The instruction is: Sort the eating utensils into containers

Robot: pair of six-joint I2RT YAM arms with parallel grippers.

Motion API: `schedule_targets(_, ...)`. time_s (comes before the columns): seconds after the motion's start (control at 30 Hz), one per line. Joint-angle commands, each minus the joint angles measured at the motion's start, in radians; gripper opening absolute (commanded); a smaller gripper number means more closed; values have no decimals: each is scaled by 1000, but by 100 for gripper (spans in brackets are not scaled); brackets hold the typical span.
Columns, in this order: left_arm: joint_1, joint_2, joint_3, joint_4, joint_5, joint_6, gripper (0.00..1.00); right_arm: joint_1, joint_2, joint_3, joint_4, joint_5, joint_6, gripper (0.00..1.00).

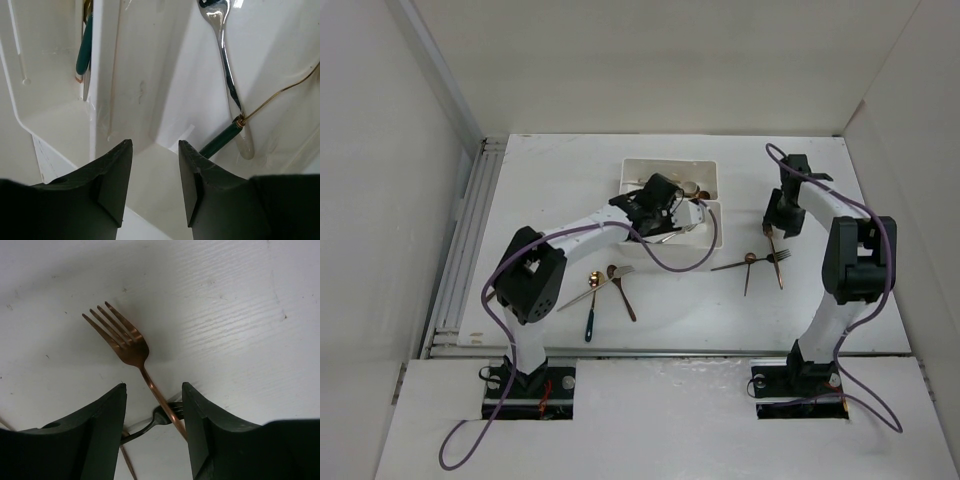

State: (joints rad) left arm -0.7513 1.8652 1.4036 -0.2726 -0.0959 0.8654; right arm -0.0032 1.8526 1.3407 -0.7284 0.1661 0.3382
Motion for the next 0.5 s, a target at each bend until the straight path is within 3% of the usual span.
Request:
schedule_targets(0.0, -2, -47, 78, -16, -19, -72, 39, 2, -15, 2, 9, 1, 15, 54)
schedule_targets(0.13, 33, -67, 210, -105, 8, -205, 39, 2, 22, -20, 30, -10, 15, 53)
schedule_targets(0.27, 107, -92, 322, -201, 61, -376, 39, 2, 48, -29, 30, -20, 15, 45)
schedule_targets(0.47, 214, -167, 293, -303, 88, -460, 39, 2, 86, -29, 30, -30, 24, 30)
